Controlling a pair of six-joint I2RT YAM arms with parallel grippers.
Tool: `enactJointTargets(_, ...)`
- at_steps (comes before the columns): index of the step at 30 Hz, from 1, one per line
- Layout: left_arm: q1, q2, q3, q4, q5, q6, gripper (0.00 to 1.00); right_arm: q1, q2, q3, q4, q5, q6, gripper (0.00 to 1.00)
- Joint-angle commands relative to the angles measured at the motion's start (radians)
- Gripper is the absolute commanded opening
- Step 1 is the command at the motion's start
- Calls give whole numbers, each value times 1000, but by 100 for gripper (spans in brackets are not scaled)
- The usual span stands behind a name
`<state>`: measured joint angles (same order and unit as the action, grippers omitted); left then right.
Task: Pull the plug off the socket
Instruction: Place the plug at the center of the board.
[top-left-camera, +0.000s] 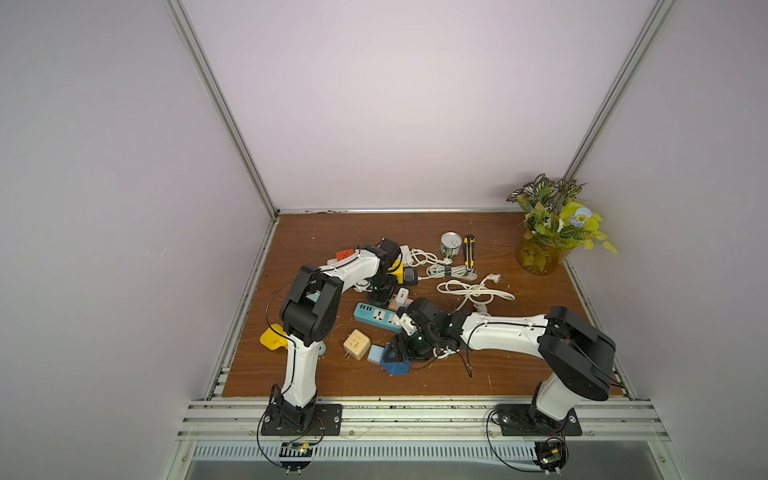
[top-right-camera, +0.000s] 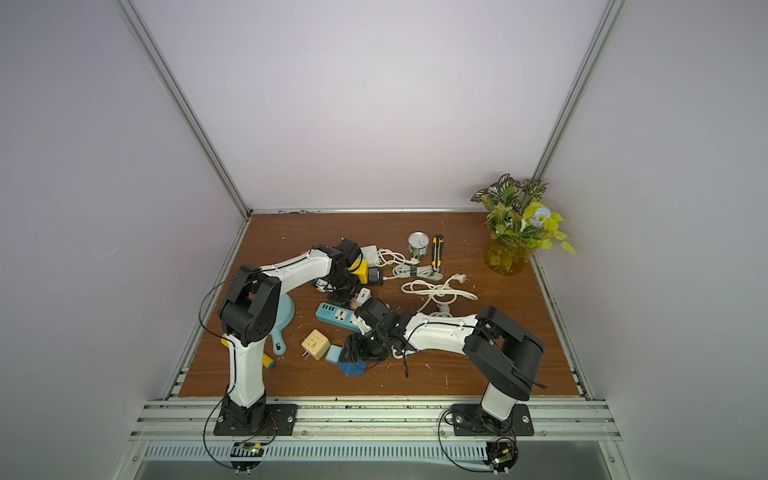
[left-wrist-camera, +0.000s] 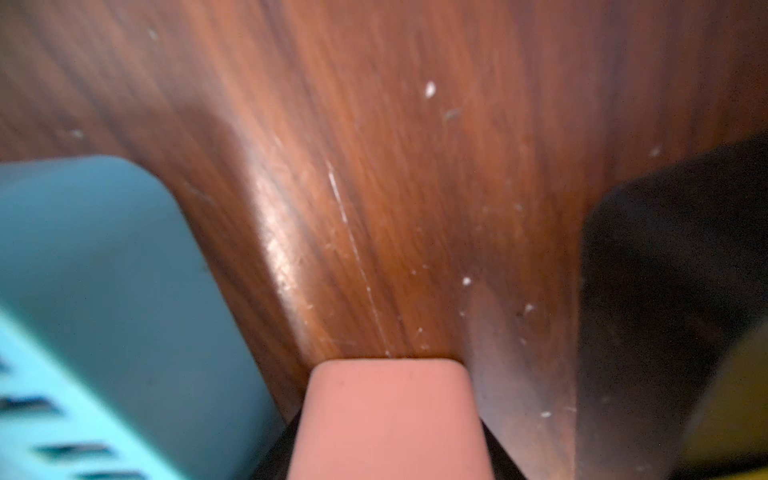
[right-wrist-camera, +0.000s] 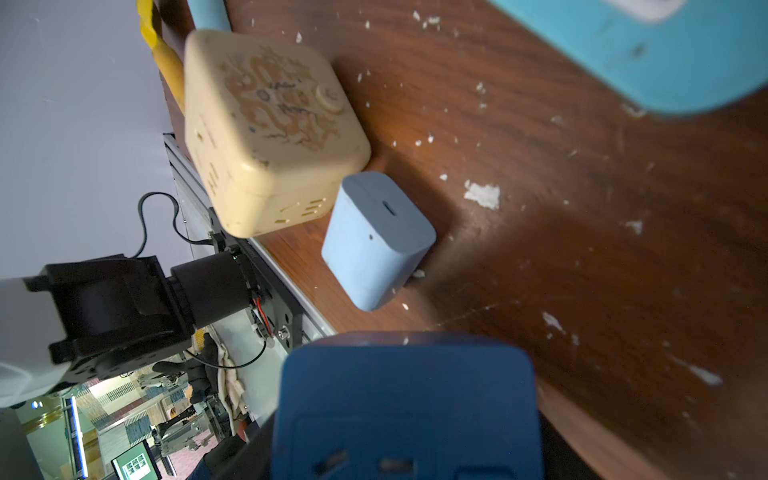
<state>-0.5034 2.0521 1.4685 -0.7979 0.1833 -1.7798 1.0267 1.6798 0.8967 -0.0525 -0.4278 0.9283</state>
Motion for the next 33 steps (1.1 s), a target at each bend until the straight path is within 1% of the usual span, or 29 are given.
enactJointTargets(1, 10, 66, -34, 30, -19, 31, 15, 1, 23, 26, -161, 70, 24, 20)
enactJointTargets(3, 12, 65, -36, 29, -16, 30, 15, -5, 29, 42, -201, 69, 27, 22)
enactJointTargets(7, 13, 63, -34, 29, -14, 26, 15, -22, 35, 57, -262, 66, 29, 37)
enactJointTargets(11, 13, 62, -32, 30, -13, 25, 15, -37, 42, 76, -300, 52, 39, 46)
enactJointTargets(15, 12, 62, -31, 30, -14, 23, 15, -42, 65, 113, -332, 36, 54, 63)
enactJointTargets(18, 13, 64, -27, 29, -11, 23, 15, -42, 86, 135, -339, 11, 67, 70)
enactJointTargets(22, 13, 66, -20, 30, -8, 23, 15, -49, 101, 170, -377, 9, 71, 80)
enactJointTargets(25, 13, 68, -20, 30, -6, 22, 15, -57, 97, 178, -389, 12, 85, 85)
enactJointTargets(33, 12, 72, -18, 29, -4, 20, 16, -66, 91, 210, -407, 9, 78, 88)
